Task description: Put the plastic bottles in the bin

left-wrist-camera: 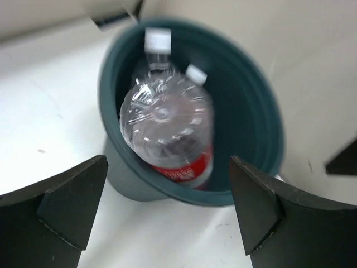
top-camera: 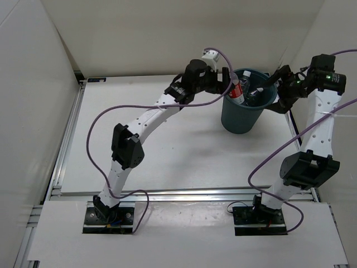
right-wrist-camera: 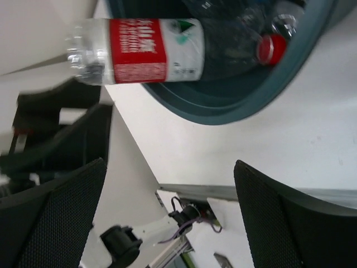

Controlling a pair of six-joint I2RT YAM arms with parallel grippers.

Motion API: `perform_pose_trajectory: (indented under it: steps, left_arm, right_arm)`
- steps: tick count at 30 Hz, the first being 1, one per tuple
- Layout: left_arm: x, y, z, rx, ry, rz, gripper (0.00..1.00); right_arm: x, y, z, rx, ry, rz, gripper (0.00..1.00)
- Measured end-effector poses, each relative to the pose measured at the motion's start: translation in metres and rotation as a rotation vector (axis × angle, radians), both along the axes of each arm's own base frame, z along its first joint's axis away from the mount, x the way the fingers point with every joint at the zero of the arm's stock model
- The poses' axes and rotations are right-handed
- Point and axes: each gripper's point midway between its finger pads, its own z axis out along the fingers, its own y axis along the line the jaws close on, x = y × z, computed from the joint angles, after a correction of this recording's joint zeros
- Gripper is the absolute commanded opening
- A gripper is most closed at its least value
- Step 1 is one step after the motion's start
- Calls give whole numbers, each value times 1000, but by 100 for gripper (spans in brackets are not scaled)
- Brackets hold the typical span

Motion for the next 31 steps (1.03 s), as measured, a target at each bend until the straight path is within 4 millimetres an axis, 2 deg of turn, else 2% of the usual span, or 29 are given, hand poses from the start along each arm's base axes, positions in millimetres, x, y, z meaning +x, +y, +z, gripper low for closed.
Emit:
perform_pose_trajectory:
  steps: [4,7,9,12,15,18,21,24,27,31]
  left_arm:
    - [-18,37,71,8,-112,59,100]
    - [-37,72,147,-52,-231,122,100]
    - [-53,91,188,-88,-297,151,100]
    - [-77,109,224,-114,-366,176,100]
    - [-91,119,219,-71,-365,208,100]
    - [-93,141,175,51,-301,302,100]
    - [-89,186,121,216,-228,466,100]
    - [-90,243,89,353,-194,651,100]
    - [-95,296,91,406,-197,843,100]
    - [-106,358,119,381,-219,1078,100]
  right_arm:
    - [13,-3,25,-24,-93,1,100]
    - [18,-3,32,-22,-120,7,100]
    - [24,-3,31,-10,-118,14,100]
    - [39,-6,24,5,-106,22,100]
    - [54,-8,19,16,-102,27,100]
    - [57,-8,17,27,-96,31,100]
    - [56,-6,21,38,-106,38,100]
    - [55,-4,23,48,-109,45,100]
    - [56,-3,27,57,-119,50,100]
    - [59,-2,35,62,-147,61,100]
